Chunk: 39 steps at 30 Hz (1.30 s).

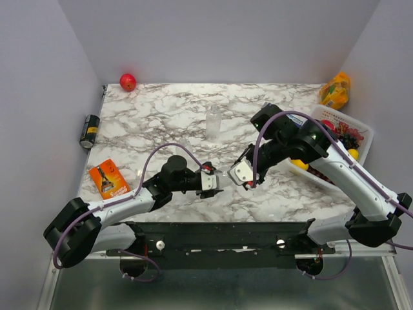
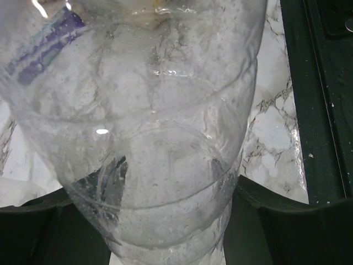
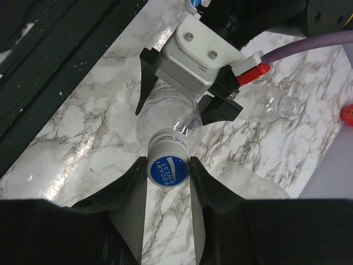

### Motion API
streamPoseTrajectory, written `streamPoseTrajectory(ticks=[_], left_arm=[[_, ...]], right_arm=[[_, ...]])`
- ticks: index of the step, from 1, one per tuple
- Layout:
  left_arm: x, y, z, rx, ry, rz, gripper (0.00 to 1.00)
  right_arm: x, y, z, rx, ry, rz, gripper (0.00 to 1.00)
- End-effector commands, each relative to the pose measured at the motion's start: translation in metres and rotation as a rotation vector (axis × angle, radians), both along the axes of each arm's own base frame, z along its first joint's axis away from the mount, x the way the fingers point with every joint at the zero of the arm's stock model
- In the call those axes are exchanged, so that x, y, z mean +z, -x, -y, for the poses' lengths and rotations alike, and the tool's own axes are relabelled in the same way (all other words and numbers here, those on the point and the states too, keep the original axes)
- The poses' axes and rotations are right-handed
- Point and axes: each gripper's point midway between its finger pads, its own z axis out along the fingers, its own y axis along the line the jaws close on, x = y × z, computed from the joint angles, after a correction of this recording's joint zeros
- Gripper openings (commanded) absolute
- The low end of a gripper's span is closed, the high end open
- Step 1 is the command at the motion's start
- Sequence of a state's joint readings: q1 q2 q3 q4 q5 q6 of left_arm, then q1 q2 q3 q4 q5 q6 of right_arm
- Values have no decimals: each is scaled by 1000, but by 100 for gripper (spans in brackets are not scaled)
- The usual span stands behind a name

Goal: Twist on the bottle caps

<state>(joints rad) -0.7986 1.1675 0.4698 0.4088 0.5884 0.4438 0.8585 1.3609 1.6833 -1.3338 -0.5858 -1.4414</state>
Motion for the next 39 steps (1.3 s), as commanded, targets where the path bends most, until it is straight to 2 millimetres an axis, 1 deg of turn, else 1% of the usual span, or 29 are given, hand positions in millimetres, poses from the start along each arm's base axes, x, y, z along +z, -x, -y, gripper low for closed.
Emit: streamPoseTrajectory(ticks=[1, 2, 4, 5, 6, 7, 9, 10, 13, 16, 18, 19, 22, 23, 26, 27, 28, 29, 30, 31, 32, 33, 35, 36, 37, 38, 39], left_arm=[[26, -6, 10, -15, 67, 53, 0], [32, -9, 11, -6, 82, 71, 0], [33, -11, 9, 17, 98, 78, 0], [41, -17, 9, 46, 125, 107, 0], [40, -18, 6, 62, 135, 107, 0], [49, -21, 6, 80, 170, 134, 0], [51, -23, 2, 105, 188, 149, 0], [55, -24, 2, 111, 204, 163, 0], [64, -29, 1, 154, 248, 149, 0], [75, -39, 0, 219, 295, 127, 0], [81, -43, 1, 249, 322, 82, 0], [82, -48, -1, 279, 330, 67, 0], [84, -52, -1, 324, 357, 8, 0], [85, -54, -2, 342, 364, -3, 0], [86, -61, -2, 400, 380, -67, 0], [90, -64, -1, 410, 392, -83, 0], [88, -64, 0, 415, 391, -114, 0], [90, -63, 2, 411, 392, -120, 0], [91, -63, 4, 404, 390, -117, 0], [88, -62, 6, 401, 368, -107, 0], [87, -60, 9, 394, 360, -108, 0], [90, -63, 9, 411, 365, -106, 0], [90, -62, 12, 407, 360, -111, 0], [93, -62, 14, 410, 365, -112, 0], [94, -62, 14, 412, 369, -118, 0], [94, -62, 15, 418, 376, -140, 0], [95, -64, 15, 423, 378, -142, 0]], right_arm=[[-24, 33, 30, 13, 149, -150, 25], [-25, 32, 31, 6, 158, -149, 25], [-28, 30, 31, -7, 169, -152, 25], [-30, 28, 32, -22, 180, -155, 24], [-32, 27, 32, -34, 190, -161, 24], [-32, 25, 30, -75, 193, -183, 24], [-34, 21, 26, -116, 204, -221, 24], [-33, 22, 26, -148, 216, -255, 24], [-32, 20, 19, -225, 230, -351, 24], [-31, 17, 14, -282, 227, -417, 24], [-32, 15, 13, -356, 230, -488, 24], [-32, 12, 11, -410, 221, -522, 24], [-34, 3, 9, -547, 209, -604, 23], [-37, -4, 9, -600, 215, -619, 23], [-41, -14, 9, -746, 235, -678, 21], [-45, -15, 7, -770, 251, -693, 21], [-43, -17, 7, -794, 251, -695, 21], [-44, -18, 7, -844, 254, -722, 21], [-44, -18, 5, -850, 250, -734, 21], [-46, -18, 5, -856, 262, -742, 20], [-49, -21, 5, -899, 275, -751, 20], [-50, -23, 6, -931, 285, -757, 18], [-57, -26, 6, -1004, 312, -790, 16], [-60, -28, 7, -1039, 322, -798, 11], [-63, -30, 8, -1081, 323, -803, 5], [-67, -35, 12, -1191, 334, -825, 1], [-68, -37, 12, -1236, 336, -849, 0]])
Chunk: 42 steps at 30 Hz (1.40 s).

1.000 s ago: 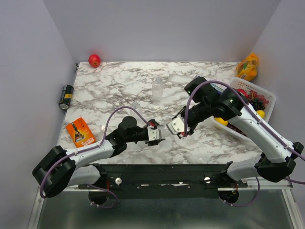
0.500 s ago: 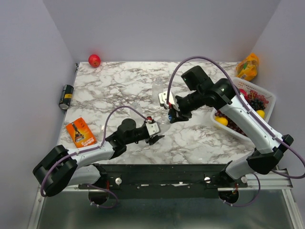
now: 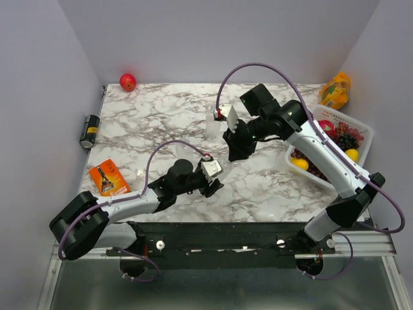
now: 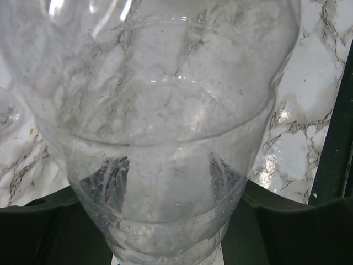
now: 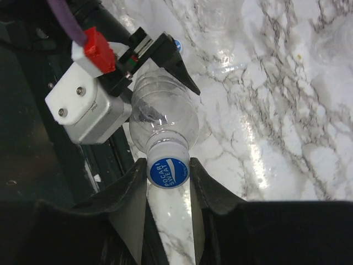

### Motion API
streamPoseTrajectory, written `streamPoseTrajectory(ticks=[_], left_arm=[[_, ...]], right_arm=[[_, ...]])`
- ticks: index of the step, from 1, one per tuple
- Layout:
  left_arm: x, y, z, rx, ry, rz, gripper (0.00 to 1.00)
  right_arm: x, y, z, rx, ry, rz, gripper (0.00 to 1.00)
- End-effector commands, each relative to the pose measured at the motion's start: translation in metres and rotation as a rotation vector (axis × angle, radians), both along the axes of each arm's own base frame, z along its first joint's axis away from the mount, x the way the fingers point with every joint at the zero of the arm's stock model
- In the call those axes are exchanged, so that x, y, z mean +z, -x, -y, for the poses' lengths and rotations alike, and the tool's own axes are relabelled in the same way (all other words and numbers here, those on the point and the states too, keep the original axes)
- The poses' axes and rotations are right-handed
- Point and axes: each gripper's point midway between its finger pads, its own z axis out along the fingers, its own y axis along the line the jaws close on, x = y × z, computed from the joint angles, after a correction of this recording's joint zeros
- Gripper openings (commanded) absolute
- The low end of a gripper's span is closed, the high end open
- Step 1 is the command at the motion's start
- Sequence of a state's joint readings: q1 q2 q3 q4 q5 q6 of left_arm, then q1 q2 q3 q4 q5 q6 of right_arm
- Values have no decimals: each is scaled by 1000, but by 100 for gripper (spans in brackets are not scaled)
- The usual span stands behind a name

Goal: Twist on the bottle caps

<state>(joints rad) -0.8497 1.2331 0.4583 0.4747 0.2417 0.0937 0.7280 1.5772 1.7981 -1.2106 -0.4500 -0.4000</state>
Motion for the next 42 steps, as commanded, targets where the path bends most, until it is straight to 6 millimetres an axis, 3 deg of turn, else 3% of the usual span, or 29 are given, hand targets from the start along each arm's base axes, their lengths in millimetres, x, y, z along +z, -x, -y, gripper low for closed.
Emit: streamPoseTrajectory(ticks=[1, 7, 17, 23, 28, 35, 42], left_arm=[[116, -34, 21, 100, 309, 168, 0], [104, -27, 20, 106, 347, 102, 0], [70, -17, 26, 66, 300, 1, 0], [62, -22, 24, 100, 289, -9, 0], [53, -20, 23, 105, 284, -28, 0], [40, -13, 22, 96, 270, -84, 0], [37, -10, 26, 84, 273, -138, 0]], right_arm=[[-40, 30, 19, -257, 185, -334, 0], [-37, 20, 15, -306, 147, -405, 1], [-10, -6, 14, -261, 103, -221, 1], [-9, 4, 14, -216, 85, -237, 13], [-1, 1, 12, -196, 62, -211, 32], [23, -9, 9, -208, 24, -143, 36], [40, -1, 4, -163, -36, -145, 52]])
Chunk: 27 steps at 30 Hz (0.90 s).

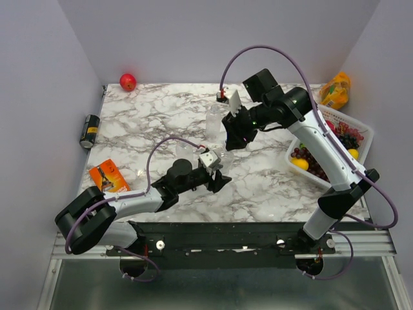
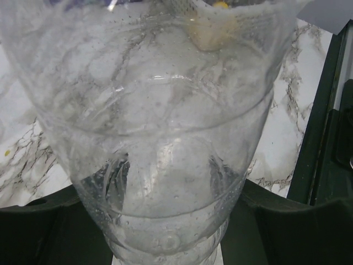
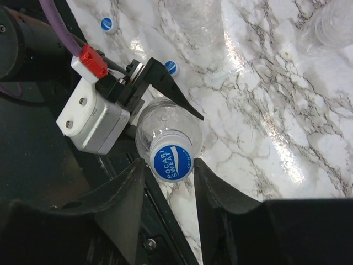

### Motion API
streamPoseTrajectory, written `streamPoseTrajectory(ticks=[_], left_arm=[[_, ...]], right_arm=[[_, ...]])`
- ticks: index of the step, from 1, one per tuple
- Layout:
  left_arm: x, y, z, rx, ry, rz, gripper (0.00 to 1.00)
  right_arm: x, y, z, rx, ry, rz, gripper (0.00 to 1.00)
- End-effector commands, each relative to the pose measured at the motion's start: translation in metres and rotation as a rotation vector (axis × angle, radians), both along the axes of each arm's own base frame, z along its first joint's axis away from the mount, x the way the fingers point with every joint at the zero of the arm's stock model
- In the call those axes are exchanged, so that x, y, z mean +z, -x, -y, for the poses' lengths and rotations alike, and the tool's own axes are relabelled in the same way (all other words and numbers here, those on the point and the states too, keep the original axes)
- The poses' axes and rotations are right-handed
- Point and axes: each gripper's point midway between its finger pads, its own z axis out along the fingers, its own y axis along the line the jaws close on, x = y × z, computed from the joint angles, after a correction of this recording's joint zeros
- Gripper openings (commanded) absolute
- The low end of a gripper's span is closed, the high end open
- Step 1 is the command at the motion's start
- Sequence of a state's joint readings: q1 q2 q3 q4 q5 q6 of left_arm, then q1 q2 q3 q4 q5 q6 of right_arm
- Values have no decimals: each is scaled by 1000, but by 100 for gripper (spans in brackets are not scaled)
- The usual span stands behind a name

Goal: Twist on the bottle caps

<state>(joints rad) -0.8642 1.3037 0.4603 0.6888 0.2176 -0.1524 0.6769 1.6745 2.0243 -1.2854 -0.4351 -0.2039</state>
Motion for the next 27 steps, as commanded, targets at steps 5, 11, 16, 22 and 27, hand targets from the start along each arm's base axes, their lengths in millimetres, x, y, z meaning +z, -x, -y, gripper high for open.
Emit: streamPoseTrajectory(ticks=[5, 11, 16, 22, 27], left_arm=[[11, -6, 4, 26, 56, -32, 0], [9, 3, 10, -52, 40, 7, 0], [7, 13, 4, -147, -21, 96, 0], [0, 20, 1, -293, -144, 173, 0], [-10, 22, -7, -353, -236, 199, 0]], right_arm=[[23, 22, 6, 58, -21, -11, 65], [53, -1, 17, 114, -5, 237, 68], [62, 29, 34, 512, -39, 598, 67], [29, 49, 34, 815, -28, 736, 66], [22, 65, 33, 981, -41, 766, 65]])
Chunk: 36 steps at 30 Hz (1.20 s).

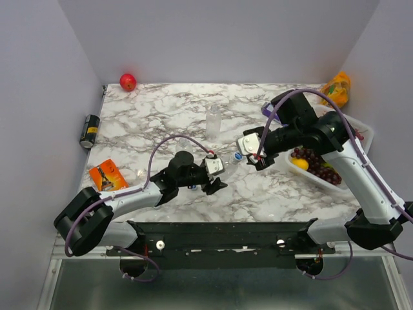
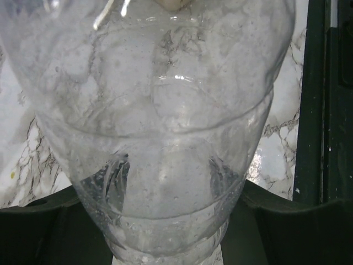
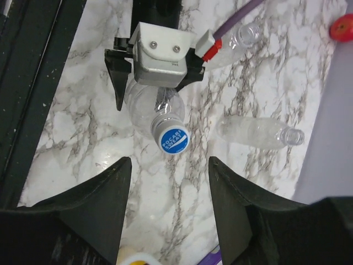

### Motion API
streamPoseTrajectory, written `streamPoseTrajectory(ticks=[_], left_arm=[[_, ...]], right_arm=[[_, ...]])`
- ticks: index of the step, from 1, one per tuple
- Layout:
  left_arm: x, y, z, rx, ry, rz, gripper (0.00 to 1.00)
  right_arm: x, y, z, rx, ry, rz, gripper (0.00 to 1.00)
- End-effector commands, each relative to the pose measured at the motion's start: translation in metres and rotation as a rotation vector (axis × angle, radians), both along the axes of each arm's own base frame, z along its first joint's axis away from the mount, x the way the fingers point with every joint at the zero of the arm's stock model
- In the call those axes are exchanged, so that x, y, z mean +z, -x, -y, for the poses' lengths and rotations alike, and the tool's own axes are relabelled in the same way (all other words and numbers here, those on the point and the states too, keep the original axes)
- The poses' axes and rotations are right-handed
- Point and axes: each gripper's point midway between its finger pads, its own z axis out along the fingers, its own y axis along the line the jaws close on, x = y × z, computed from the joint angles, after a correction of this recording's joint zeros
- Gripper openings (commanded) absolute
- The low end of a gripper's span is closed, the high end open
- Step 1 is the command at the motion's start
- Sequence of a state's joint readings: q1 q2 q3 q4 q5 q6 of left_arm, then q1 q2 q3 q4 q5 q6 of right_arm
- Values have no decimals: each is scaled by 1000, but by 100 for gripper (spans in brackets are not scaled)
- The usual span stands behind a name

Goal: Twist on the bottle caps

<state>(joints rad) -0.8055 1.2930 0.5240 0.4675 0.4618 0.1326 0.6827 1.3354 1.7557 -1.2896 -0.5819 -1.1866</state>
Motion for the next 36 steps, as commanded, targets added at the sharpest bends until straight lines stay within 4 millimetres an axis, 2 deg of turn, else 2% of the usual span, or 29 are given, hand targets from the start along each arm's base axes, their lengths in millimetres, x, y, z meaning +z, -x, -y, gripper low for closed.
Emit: streamPoseTrajectory(ticks=[1, 5, 10, 21, 27, 36], left_arm=[[7, 7, -2, -122, -61, 92, 0], [8, 9, -2, -147, -75, 93, 0], [9, 8, -1, -162, -84, 115, 0], [15, 4, 4, -176, -84, 145, 0], [18, 3, 5, -180, -83, 153, 0], [21, 3, 4, -179, -71, 183, 0]], right_arm=[[-16, 22, -3, 244, 37, 67, 65], [-31, 32, 2, 350, 74, 139, 65], [-39, 40, 6, 394, 102, 129, 65], [-52, 37, 9, 436, 147, 137, 61], [-60, 39, 12, 449, 167, 122, 56], [-65, 31, 11, 409, 196, 98, 41]])
